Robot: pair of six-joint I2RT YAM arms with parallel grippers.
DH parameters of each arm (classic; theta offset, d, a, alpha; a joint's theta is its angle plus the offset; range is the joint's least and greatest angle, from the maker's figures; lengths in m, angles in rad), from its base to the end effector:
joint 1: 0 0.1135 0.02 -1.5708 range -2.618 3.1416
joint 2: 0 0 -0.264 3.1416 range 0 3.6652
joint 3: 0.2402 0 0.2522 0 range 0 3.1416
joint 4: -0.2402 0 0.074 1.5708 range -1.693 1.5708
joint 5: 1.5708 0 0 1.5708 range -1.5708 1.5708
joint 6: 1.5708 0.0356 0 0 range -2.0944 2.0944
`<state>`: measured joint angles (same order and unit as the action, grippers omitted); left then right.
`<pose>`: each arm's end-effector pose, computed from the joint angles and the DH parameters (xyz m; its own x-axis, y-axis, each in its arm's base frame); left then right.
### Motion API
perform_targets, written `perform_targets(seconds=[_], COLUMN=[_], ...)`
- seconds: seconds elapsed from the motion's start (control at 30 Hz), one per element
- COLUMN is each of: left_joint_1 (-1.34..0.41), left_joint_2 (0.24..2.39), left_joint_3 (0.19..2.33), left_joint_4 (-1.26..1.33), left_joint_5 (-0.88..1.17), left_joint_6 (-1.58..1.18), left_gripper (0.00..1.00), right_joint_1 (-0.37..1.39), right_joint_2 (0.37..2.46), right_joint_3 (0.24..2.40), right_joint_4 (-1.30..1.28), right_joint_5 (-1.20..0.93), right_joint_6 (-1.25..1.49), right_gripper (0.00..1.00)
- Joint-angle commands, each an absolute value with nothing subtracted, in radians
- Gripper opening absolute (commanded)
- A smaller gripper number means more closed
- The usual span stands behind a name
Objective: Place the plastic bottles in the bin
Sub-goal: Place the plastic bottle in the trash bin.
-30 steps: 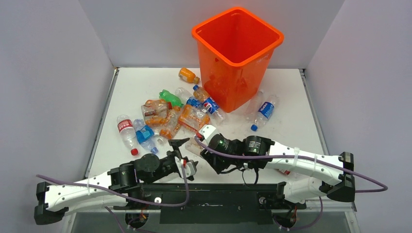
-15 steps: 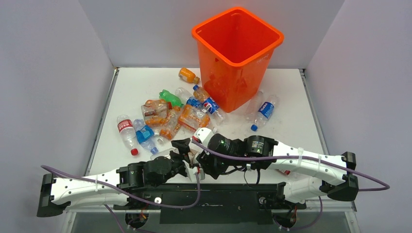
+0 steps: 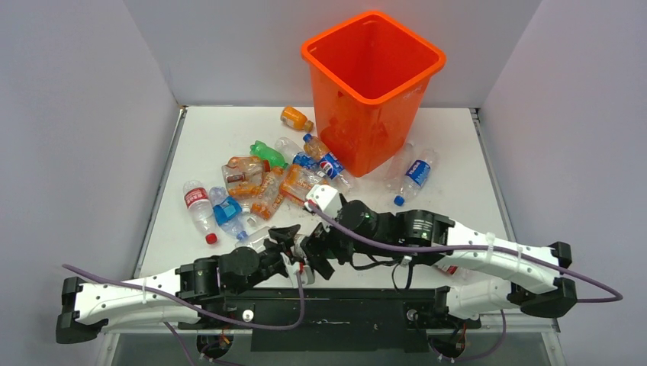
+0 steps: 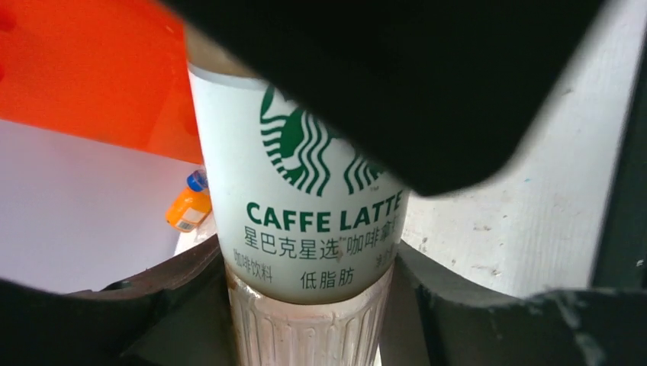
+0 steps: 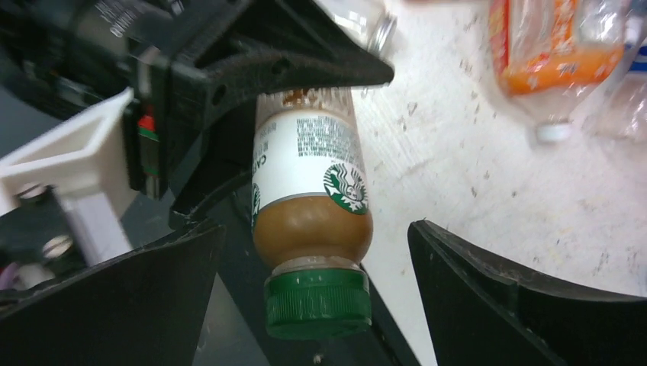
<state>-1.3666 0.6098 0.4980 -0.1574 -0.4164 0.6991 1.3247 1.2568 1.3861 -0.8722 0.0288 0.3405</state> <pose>0.0458 -0.1503 0.2686 0.4842 0.5644 -0.6686 0.6597 0.2666 0.7027 0.0630 0.2464 0.3815 -0.4774 -0.5302 -0.7007 -0.8539 0.4680 0.2276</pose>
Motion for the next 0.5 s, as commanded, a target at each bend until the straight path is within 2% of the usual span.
perform_targets(seconds=[0.0,0.17,0.23,0.33,0.47], left_joint_1=[-1.361,-1.339,-1.309,-1.234,-1.155], left_joint_2=[0.592,0.608,0.622,0.636,0.634], left_joint_3=[0.542,0.545,0.545,0.544,0.535], left_joint_4=[-0.081,0.065,0.13,0.188,0.223], left_joint_5=[-0.32,-0.144,-0.122,-0.073,-0.015], left_joint_6=[0.515,0.179,0.032,-0.146,-0.25], left_gripper=[0.22,0.16,0.1,0.0,0.0], right_joint_1=[1.339,1.339,1.339,1.339,1.339], right_joint_2=[1.069,0.763,0.692,0.666,0.713], right_joint_3=[1.347,1.004,0.899,0.821,0.774], right_joint_4=[-0.593,-0.067,0.102,0.236,0.343], right_joint_5=[0.158,0.257,0.28,0.286,0.296], right_joint_6=[0.325,0.309,0.311,0.305,0.313], right_gripper=[0.97,1.0,0.95,0.94,0.94])
